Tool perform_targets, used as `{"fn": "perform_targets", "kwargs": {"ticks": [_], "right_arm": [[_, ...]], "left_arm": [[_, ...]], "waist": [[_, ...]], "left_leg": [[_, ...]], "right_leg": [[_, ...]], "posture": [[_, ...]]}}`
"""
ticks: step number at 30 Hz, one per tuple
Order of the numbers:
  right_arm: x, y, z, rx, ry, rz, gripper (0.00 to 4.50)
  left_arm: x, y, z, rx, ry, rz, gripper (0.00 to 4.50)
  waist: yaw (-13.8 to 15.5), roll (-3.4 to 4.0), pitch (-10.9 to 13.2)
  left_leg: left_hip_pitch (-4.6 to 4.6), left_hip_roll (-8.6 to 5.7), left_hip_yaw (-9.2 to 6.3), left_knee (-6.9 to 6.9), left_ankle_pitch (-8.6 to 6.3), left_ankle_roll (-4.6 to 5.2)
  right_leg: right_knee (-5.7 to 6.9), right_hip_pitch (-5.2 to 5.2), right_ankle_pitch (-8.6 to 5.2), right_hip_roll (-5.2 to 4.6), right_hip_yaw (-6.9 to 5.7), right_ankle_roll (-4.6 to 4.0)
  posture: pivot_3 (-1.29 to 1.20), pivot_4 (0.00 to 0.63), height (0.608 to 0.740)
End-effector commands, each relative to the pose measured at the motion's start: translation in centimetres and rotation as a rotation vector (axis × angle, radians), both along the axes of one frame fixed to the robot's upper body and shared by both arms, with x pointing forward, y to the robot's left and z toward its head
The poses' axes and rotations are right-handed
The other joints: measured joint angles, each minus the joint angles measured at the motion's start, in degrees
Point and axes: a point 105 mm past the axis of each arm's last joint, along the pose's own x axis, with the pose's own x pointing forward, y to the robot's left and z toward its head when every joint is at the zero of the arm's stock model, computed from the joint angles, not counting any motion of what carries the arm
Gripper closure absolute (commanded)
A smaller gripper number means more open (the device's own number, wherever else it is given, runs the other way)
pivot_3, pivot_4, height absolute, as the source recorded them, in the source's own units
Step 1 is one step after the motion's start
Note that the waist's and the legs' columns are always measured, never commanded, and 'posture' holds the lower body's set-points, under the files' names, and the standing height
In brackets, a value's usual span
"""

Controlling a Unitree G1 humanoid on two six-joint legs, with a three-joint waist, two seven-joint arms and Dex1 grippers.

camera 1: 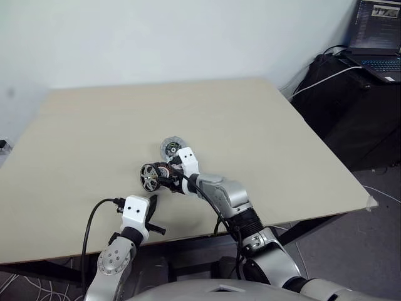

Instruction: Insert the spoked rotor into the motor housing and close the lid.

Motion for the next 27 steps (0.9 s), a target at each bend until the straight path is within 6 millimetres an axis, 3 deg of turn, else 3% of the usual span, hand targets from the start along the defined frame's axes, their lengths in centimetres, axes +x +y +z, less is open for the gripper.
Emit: {"fn": "perform_targets", "kwargs": {"ticks": [1, 6, 7, 14, 19, 27], "right_arm": [[0.2, 2.2, 3.3, 0.085, -0.072, 0.032, 2.37], [0.0, 2.3, 3.1, 0.083, -0.067, 0.043, 3.98], [0.0, 2.3, 3.1, 0.083, -0.066, 0.046, 4.12], [-0.2, 2.4, 3.3, 0.134, -0.020, 0.038, 4.12], [0.4, 2.1, 4.7, 0.326, 0.147, -0.045, 4.12], [1.6, 1.0, 5.1, 0.449, 0.342, -0.178, 4.12]], "left_arm": [[0.3, -0.3, 1.0, -0.001, -0.039, -0.019, 4.50], [0.3, -0.3, 1.0, -0.002, -0.039, -0.017, 4.50], [0.3, -0.3, 0.9, -0.002, -0.038, -0.016, 4.50], [0.3, -0.2, 0.9, -0.001, -0.038, -0.013, 4.50], [0.3, -0.3, 0.9, -0.002, -0.036, -0.015, 4.50], [0.3, -0.3, 0.9, -0.003, -0.033, -0.018, 4.50]], "waist": [[0.0, 0.00, 0.0], [0.1, 0.03, 0.0], [0.1, 0.03, 0.0], [0.1, 0.05, 0.0], [0.1, 0.05, 0.0], [0.5, 0.23, 0.1]], "left_leg": [[0.00, 0.00, 0.00, 0.00, 0.00, 0.00], [0.01, 0.00, 0.00, -0.01, 0.00, 0.00], [0.01, 0.00, -0.01, -0.01, 0.00, 0.00], [0.00, 0.00, -0.01, -0.02, 0.00, 0.00], [-0.03, 0.00, -0.01, -0.02, 0.00, 0.01], [-0.03, -0.02, -0.01, -0.06, -0.01, 0.01]], "right_leg": [[0.00, 0.00, 0.00, 0.00, 0.00, 0.00], [0.00, 0.00, 0.00, -0.01, 0.00, 0.00], [0.00, 0.00, 0.00, -0.02, -0.01, 0.00], [0.00, 0.00, 0.00, -0.03, -0.02, 0.00], [-0.04, 0.00, 0.00, -0.04, -0.02, 0.00], [-0.04, 0.00, 0.00, -0.06, -0.04, -0.01]], "posture": [[0.00, 0.000, 0.740], [0.00, 0.000, 0.740], [0.00, 0.000, 0.740], [0.00, 0.000, 0.740], [0.00, 0.000, 0.740], [0.00, 0.000, 0.740]]}}
